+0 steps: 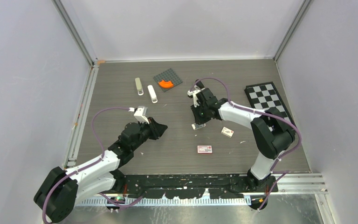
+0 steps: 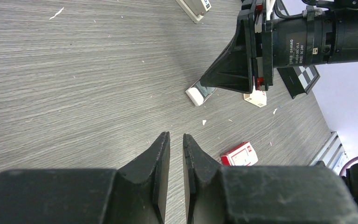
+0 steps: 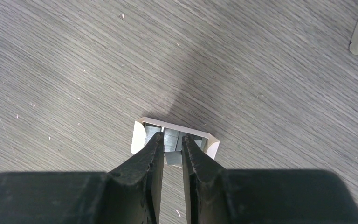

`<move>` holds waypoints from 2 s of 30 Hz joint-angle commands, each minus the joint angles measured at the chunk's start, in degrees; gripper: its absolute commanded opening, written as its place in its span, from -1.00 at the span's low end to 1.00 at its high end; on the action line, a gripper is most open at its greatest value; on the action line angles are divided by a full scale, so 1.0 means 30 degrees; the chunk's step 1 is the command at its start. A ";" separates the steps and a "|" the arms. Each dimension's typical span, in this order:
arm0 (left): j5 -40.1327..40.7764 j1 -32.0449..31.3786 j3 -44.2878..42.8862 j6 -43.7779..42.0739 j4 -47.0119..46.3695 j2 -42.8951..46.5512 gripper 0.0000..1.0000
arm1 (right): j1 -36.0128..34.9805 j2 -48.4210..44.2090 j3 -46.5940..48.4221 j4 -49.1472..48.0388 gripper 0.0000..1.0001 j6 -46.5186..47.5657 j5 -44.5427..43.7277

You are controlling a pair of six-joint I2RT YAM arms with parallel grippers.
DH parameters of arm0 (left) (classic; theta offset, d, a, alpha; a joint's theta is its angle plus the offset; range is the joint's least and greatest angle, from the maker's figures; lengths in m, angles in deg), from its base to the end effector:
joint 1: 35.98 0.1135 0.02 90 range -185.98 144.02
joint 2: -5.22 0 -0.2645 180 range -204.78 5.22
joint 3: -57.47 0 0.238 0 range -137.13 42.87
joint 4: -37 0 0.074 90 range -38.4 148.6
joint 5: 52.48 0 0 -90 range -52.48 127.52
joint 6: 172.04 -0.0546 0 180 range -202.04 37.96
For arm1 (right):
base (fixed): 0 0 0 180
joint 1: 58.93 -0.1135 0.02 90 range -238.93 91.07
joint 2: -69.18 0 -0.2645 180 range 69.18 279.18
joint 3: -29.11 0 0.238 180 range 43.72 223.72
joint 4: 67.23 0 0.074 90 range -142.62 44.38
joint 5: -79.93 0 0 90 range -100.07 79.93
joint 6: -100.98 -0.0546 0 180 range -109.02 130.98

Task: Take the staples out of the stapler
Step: Place the staple in the staple box.

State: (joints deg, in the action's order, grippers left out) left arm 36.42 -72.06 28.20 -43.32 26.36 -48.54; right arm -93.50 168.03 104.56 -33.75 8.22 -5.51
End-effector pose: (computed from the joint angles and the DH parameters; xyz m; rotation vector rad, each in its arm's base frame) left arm 0.1651 -0.1216 0.1974 -0.0297 1.9158 -0.9263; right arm 0.2852 0.2018 0.1728 -0.7414 2.4896 0.3452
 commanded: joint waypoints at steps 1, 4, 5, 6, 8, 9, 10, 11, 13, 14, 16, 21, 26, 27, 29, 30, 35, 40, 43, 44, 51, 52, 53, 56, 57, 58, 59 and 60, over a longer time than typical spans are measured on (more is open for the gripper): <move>0.0221 0.0060 0.0088 -0.0034 -0.0568 0.0253 -0.63 | -0.0222 0.0140 0.0049 -0.0638 -0.51 -0.0045 -0.0322; 0.0236 0.0069 0.0088 -0.0045 -0.0576 0.0282 -0.63 | -0.0268 0.0156 0.0074 -0.0637 -0.50 -0.0025 -0.0385; 0.0223 0.0064 0.0069 -0.0045 -0.0556 0.0275 -0.63 | -0.0279 0.0206 0.0081 -0.0637 -0.50 -0.0039 -0.0381; 0.0222 0.0067 0.0060 -0.0045 -0.0554 0.0303 -0.63 | -0.0258 0.0188 0.0082 -0.0604 -0.50 0.0007 -0.0432; 0.0221 0.0060 0.0059 -0.0074 -0.0554 0.0328 -0.63 | -0.0264 0.0185 0.0082 -0.0542 -0.49 0.0055 -0.0517; 0.0221 0.0063 0.0051 -0.0074 -0.0528 0.0365 -0.63 | -0.0264 0.0185 0.0096 -0.0526 -0.49 0.0070 -0.0537; 0.0500 0.0063 0.0043 -0.0096 -0.0499 0.0388 -0.63 | -0.0271 0.0185 0.0109 -0.0495 -0.48 0.0094 -0.0547; 0.0740 0.0045 0.0031 -0.0110 -0.0455 0.0424 -0.63 | -0.0261 0.0185 0.0136 -0.0429 -0.48 0.0126 -0.0555; 0.0792 0.0061 0.0029 -0.0140 -0.0383 0.0486 -0.63 | -0.0275 0.0185 0.0139 -0.0359 -0.48 0.0173 -0.0608; 0.0805 0.0063 0.0007 -0.0160 -0.0353 0.0531 -0.63 | -0.0265 0.0211 0.0140 -0.0331 -0.47 0.0202 -0.0611; 0.0827 0.0061 0.0000 -0.0191 -0.0298 0.0602 -0.62 | -0.0256 0.0258 0.0155 -0.0261 -0.47 0.0218 -0.0553; 0.0847 0.0050 0.0000 -0.0220 -0.0246 0.0597 -0.62 | -0.0314 0.0306 0.0199 -0.0117 -0.46 0.0299 -0.0503; 0.0869 0.0068 0.0025 -0.0210 -0.0253 0.0603 -0.62 | -0.0372 0.0303 0.0254 -0.0049 -0.45 0.0336 -0.0520; 0.0866 0.0060 0.0043 -0.0220 -0.0238 0.0593 -0.62 | -0.0347 0.0317 0.0257 -0.0051 -0.44 0.0350 -0.0515; 0.0866 0.0060 0.0047 -0.0221 -0.0246 0.0655 -0.62 | -0.0357 0.0339 0.0258 -0.0049 -0.41 0.0365 -0.0536; 0.0851 0.0052 0.0053 -0.0221 -0.0233 0.0702 -0.62 | -0.0356 0.0318 0.0283 -0.0025 -0.39 0.0365 -0.0539; 0.0864 0.0054 0.0058 -0.0220 -0.0094 0.0908 -0.62 | -0.0360 0.0071 0.0414 0.0059 -0.33 0.0391 -0.0515; 0.0508 0.0052 0.0100 -0.0368 -0.0312 0.0891 -0.59 | -0.0372 -0.1155 0.0658 0.0368 -0.31 0.0820 -0.0245; -0.0816 0.0049 0.0296 -0.0843 -0.1675 0.0547 -0.45 | -0.0369 -0.2331 0.0928 0.1000 -0.27 0.2256 0.0637; -0.1245 0.0073 0.0341 -0.1049 -0.2159 0.0418 -0.38 | -0.0295 -0.2693 0.1107 0.1439 -0.27 0.2780 0.1189; -0.3566 0.0073 -0.0061 -0.3186 -0.4337 -0.0666 0.76 | 0.2429 -0.5760 0.1948 0.5292 -0.04 0.7005 0.7862; -0.4145 0.0094 -0.0385 -0.3510 -0.4381 -0.0982 0.86 | 0.3172 -0.6241 0.1981 0.5777 0.03 0.7494 0.8835; -0.4737 0.0082 -0.0777 -0.3858 -0.4401 -0.1436 0.89 | 0.3758 -0.6741 0.1971 0.6218 0.14 0.8079 0.9743; -0.6492 0.0129 -0.2331 -0.4816 -0.3565 -0.2827 0.92 | 0.5023 -0.8222 0.1596 0.7259 0.58 0.9837 1.2026; -0.6953 0.0152 -0.2873 -0.5109 -0.3214 -0.3391 0.92 | 0.5319 -0.9012 0.1176 0.7176 0.90 1.0496 1.2607; -0.7458 0.0162 -0.3285 -0.5582 -0.3135 -0.3813 0.92 | 0.5697 -0.9618 0.0555 0.6924 0.98 1.1384 1.3324; -0.7964 0.0182 -0.3674 -0.6099 -0.3191 -0.4207 0.93 | 0.6055 -1.0272 -0.0211 0.6267 0.99 1.1820 1.3992; -0.8331 0.0214 -0.3927 -0.6738 -0.3329 -0.4563 0.93 | 0.6422 -1.0782 -0.1134 0.5426 0.99 1.1934 1.4585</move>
State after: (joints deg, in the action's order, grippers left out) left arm 19.66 -71.95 21.73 -55.72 18.69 -59.18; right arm -76.75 142.48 107.29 -15.89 35.06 25.35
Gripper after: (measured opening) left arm 0.962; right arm 0.981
